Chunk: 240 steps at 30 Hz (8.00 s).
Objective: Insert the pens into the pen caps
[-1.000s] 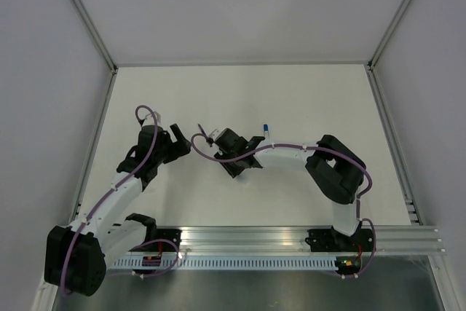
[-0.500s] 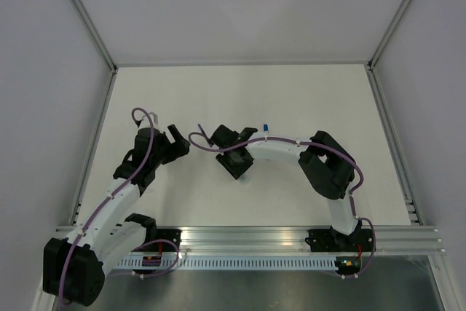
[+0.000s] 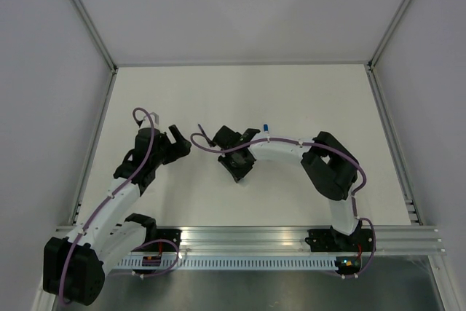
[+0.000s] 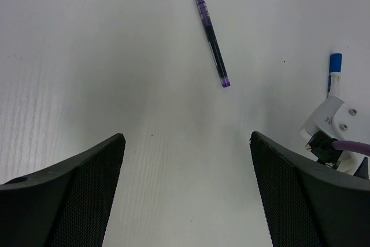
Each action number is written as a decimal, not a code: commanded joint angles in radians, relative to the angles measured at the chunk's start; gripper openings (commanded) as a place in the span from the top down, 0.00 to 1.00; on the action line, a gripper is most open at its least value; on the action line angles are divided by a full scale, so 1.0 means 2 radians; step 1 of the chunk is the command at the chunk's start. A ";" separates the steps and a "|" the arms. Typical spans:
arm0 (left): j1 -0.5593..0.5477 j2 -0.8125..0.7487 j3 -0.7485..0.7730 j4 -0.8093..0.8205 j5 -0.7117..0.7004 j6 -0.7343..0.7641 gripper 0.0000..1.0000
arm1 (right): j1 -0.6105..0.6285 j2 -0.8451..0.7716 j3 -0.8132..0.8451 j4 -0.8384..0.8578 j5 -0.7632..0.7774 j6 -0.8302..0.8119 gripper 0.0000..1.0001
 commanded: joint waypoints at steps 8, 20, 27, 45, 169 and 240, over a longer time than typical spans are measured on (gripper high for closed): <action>0.003 -0.028 -0.012 0.033 0.068 -0.003 0.08 | -0.011 -0.020 -0.043 0.052 -0.012 0.030 1.00; 0.003 -0.005 -0.049 0.145 0.220 -0.033 0.12 | -0.024 -0.141 -0.095 0.154 0.037 0.092 1.00; 0.003 0.031 -0.076 0.261 0.304 -0.057 0.15 | -0.019 -0.213 -0.144 0.238 0.048 0.132 1.00; -0.002 0.023 -0.122 0.397 0.339 -0.094 0.21 | 0.042 -0.244 -0.137 0.293 0.061 0.160 1.00; -0.026 0.029 -0.094 0.390 0.449 -0.083 0.98 | -0.377 -0.350 -0.157 0.041 0.126 0.150 0.17; -0.027 -0.015 -0.093 0.348 0.417 -0.077 0.98 | -0.402 -0.181 -0.078 -0.016 -0.082 -0.491 0.23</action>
